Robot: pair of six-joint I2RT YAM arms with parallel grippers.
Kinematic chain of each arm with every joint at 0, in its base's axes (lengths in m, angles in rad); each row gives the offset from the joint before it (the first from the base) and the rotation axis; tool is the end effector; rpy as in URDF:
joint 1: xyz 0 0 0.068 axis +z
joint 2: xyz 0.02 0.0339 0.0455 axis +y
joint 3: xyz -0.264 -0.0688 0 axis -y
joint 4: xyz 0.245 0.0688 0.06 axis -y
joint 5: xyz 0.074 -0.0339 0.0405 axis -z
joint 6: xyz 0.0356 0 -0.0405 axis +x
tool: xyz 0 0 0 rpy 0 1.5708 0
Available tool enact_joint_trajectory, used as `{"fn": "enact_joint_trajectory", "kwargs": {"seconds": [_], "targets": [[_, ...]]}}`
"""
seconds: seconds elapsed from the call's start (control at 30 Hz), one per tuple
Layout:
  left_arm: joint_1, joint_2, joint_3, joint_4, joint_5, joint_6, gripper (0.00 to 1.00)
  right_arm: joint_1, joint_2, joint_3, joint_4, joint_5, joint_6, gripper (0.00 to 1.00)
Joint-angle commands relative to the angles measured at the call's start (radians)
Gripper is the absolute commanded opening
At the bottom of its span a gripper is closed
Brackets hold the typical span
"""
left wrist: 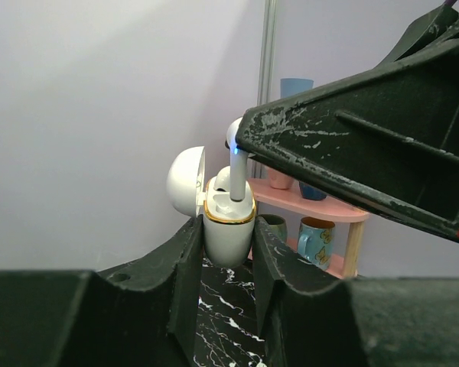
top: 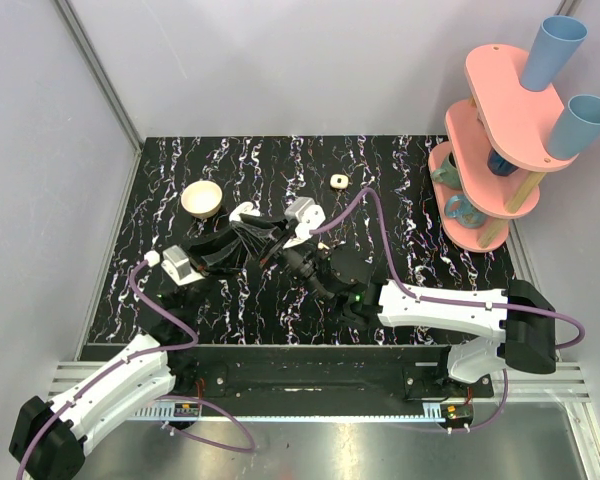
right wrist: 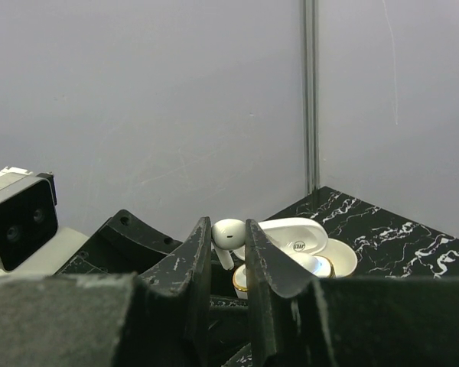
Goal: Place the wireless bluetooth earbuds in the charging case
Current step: Insert the left earbud into the left side groove of the charging case.
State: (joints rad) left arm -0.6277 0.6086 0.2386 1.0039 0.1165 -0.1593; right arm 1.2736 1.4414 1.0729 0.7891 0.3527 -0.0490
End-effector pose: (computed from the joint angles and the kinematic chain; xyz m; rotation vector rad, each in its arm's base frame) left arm 0.1122 -0.0865 0.2966 0.3312 0.9104 -0.7811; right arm 0.1096 0.3159 0.3869 -0.4682 1.1293 0.8733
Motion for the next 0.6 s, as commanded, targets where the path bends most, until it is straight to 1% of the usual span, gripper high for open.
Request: {"fn": "enact_joint_trajectory", "kwargs": {"seconds": [0.0,0.23,0.57], "targets": [[-0.001,0.0,-0.001,0.078,0.012,-0.017,0.0,0.007,-0.022,0.027,0.067,-0.003,-0.034,0.16],[-0.001,-0.013,-0.002,0.081,0.005,-0.01,0.0,0.006,-0.026,-0.007,0.096,0.026,-0.031,0.16],[-0.001,-0.024,-0.019,0.128,0.009,-0.013,0.0,0.004,-0.016,-0.002,0.082,0.043,-0.029,0.16]]}}
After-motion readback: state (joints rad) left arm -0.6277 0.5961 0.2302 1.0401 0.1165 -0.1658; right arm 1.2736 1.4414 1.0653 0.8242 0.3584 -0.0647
